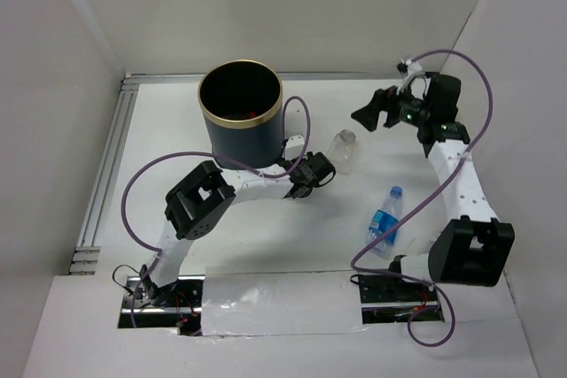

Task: Put the plastic bottles in the bin

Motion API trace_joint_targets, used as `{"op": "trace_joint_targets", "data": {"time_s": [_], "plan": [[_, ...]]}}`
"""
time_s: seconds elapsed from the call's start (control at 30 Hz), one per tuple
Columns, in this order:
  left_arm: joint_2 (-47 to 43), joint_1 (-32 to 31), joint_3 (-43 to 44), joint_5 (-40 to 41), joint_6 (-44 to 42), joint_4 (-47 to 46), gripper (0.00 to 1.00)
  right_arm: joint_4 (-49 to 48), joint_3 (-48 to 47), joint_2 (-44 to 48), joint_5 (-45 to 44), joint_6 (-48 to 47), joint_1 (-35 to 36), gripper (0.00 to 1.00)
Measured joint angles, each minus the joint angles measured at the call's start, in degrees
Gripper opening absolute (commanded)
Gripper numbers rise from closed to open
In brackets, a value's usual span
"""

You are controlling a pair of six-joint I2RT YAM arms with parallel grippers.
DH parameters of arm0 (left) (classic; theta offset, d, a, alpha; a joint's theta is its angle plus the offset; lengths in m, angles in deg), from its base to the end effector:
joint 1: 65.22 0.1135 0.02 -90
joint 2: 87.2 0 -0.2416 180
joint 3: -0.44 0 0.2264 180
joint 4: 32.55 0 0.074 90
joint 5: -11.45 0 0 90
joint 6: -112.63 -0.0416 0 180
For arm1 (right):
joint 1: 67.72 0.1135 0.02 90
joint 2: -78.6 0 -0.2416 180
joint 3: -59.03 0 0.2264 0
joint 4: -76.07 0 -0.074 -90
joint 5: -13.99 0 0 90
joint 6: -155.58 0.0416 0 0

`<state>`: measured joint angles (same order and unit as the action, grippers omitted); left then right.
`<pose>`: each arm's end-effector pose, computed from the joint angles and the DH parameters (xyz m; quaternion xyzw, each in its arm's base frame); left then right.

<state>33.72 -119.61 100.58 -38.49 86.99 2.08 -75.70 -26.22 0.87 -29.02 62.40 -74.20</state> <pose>0.2639 -0.3225 0.1533 -0.1794 0.8848 -0.0738 0.4237 0.2905 -0.0024 0.3430 -0.2048 0.7607 0.2829 0.5471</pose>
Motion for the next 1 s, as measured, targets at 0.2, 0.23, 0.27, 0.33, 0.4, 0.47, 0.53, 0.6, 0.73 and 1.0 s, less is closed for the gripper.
{"op": "trace_joint_targets", "data": {"time_s": [0.2,0.23,0.27,0.33,0.4,0.47,0.53,0.6,0.73,1.0], "plan": [[-0.94,-0.24,-1.84,-0.76,-4.55,-2.12,0.02,0.66,9.81,2.03,1.01,-2.25,-1.68,0.89],[-1.9,-0.42,-2.89,-1.46,-6.4,-2.86,0.0,0.96,10.34,1.75,1.03,-2.19,-1.9,0.89],[-3.26,-0.68,-4.26,-2.21,-8.28,-3.78,0.0,1.46,10.43,1.4,0.98,-1.95,-2.16,0.88],[-7.32,-1.79,-7.28,-3.65,-12.33,-5.6,0.0,1.84,10.43,0.55,0.48,-1.03,-2.29,0.88],[-13.62,-3.5,-9.94,-6.05,-16.96,-7.54,0.0,2.12,10.43,-0.55,-0.46,0.42,-2.29,0.92],[-20.52,-4.94,-10.54,-7.85,-20.98,-8.83,0.0,2.29,10.43,-2.03,-1.73,2.29,-2.29,0.95],[-27.28,-5.86,-10.05,-9.05,-24.61,-11.78,0.0,2.58,10.43,-3.78,-2.91,4.26,-2.29,0.95],[-33.22,-5.77,-8.26,-8.59,-28.83,-14.51,0.0,2.75,10.43,-6.03,-4.02,6.95,-2.29,0.97],[-40.0,-2.54,-4.15,-4.17,-34.73,-19.43,0.03,2.91,10.43,-9.92,-6.38,11.45,-2.03,0.98],[-39.85,14.4,-6.4,4.24,-36.92,-18.03,0.4,3.02,10.16,-15.56,-10.88,16.96,0.79,1.0]]}}
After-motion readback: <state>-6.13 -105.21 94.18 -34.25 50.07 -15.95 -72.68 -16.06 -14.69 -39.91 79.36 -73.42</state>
